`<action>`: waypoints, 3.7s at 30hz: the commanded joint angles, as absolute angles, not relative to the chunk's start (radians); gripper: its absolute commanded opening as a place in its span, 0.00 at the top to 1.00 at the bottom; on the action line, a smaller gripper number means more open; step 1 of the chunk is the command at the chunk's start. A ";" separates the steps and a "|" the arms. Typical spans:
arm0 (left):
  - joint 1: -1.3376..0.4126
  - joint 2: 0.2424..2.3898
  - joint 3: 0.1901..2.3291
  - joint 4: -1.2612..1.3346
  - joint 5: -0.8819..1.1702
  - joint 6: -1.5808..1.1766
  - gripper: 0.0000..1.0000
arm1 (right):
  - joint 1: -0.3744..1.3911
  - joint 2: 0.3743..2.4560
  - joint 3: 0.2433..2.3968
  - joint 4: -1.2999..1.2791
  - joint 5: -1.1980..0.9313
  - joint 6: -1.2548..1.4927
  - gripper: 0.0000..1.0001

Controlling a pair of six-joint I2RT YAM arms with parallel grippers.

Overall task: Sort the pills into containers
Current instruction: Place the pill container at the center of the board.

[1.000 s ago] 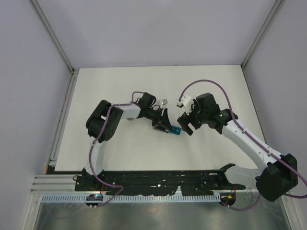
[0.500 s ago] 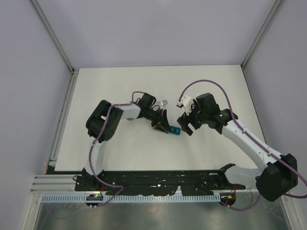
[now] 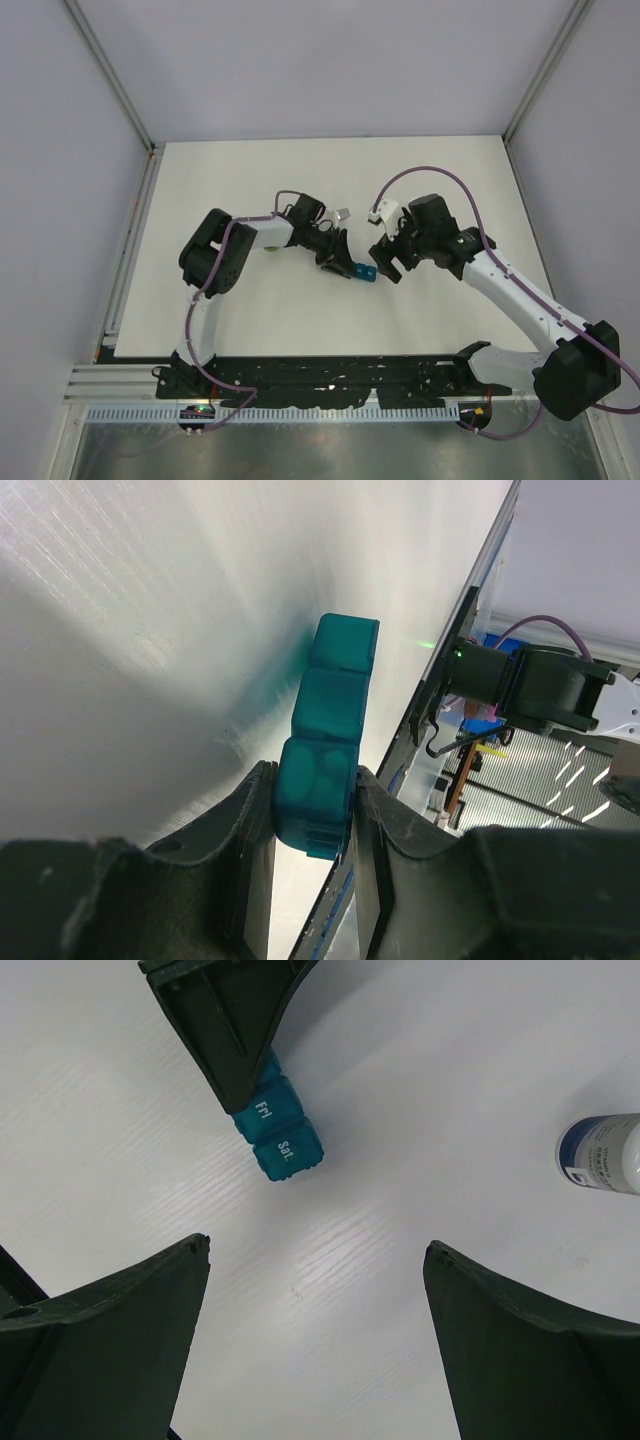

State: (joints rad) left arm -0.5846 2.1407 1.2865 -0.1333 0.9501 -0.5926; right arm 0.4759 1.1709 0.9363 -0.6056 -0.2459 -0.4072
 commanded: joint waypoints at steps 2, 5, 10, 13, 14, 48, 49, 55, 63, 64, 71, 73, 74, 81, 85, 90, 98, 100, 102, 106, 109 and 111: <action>-0.584 2.103 1.267 -0.144 0.934 -0.565 1.00 | 0.474 1.160 0.933 -0.568 -0.264 -0.394 0.08; -0.584 2.102 1.262 -0.121 0.962 -0.565 1.00 | 0.474 1.163 0.934 -0.569 -0.265 -0.394 0.08; -0.584 2.106 1.266 -0.112 0.979 -0.561 0.78 | 0.476 1.166 0.934 -0.568 -0.267 -0.393 0.08; -0.584 2.105 1.264 -0.112 0.980 -0.557 0.66 | 0.472 1.164 0.933 -0.569 -0.267 -0.394 0.08; -0.584 2.105 1.261 -0.112 0.982 -0.554 0.65 | 0.474 1.164 0.933 -0.568 -0.267 -0.393 0.08; -0.568 2.086 1.204 -0.152 0.979 -0.474 0.58 | 0.474 1.177 0.931 -0.569 -0.273 -0.391 0.08; -0.569 2.086 1.204 -0.152 0.979 -0.474 0.59 | 0.474 1.177 0.931 -0.568 -0.275 -0.393 0.08; -0.569 2.092 1.207 -0.160 0.976 -0.468 0.67 | 0.474 1.178 0.931 -0.568 -0.275 -0.393 0.08; -0.569 2.097 1.215 -0.161 0.991 -0.471 1.00 | 0.476 1.180 0.933 -0.568 -0.276 -0.391 0.08; -0.569 2.091 1.209 -0.155 0.988 -0.472 1.00 | 0.474 1.180 0.930 -0.569 -0.279 -0.393 0.08; -0.568 2.036 1.193 -0.107 1.051 -0.492 1.00 | 0.474 1.189 0.933 -0.568 -0.333 -0.408 0.08; -0.569 2.026 1.197 -0.103 1.063 -0.494 1.00 | 0.474 1.192 0.930 -0.555 -0.351 -0.417 0.08; -0.569 2.023 1.195 -0.104 1.065 -0.492 1.00 | 0.474 1.189 0.922 -0.537 -0.354 -0.428 0.07; -0.569 2.020 1.192 -0.095 1.083 -0.486 1.00 | 0.469 1.204 0.905 -0.495 -0.344 -0.420 0.05; -0.568 1.971 1.192 -0.109 1.117 -0.469 1.00 | 0.463 1.192 0.902 -0.485 -0.376 -0.399 0.05; -0.568 1.908 1.204 -0.129 1.189 -0.479 1.00 | 0.466 1.160 0.910 -0.517 -0.469 -0.448 0.05; -0.569 1.876 1.233 -0.173 1.295 -0.492 1.00 | 0.528 1.125 0.939 -0.572 -0.483 -0.557 0.05; -0.568 1.878 1.239 -0.193 1.310 -0.488 1.00 | 0.564 1.111 0.937 -0.577 -0.413 -0.584 0.05; -0.569 1.885 1.255 -0.227 1.334 -0.479 1.00 | 0.610 1.101 0.934 -0.575 -0.353 -0.606 0.05; -0.568 1.881 1.298 -0.404 1.335 -0.349 1.00 | 0.686 1.100 0.923 -0.555 -0.270 -0.627 0.05; -0.569 1.871 1.319 -0.507 1.341 -0.273 1.00 | 0.715 1.115 0.922 -0.537 -0.247 -0.634 0.05; -0.569 1.867 1.333 -0.572 1.339 -0.226 1.00 | 0.722 1.124 0.922 -0.528 -0.236 -0.640 0.05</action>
State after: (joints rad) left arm -0.5735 1.9137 1.2797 -0.3866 1.2884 -0.3614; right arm 0.7044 1.1183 0.8997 -0.5747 -0.3027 -0.6075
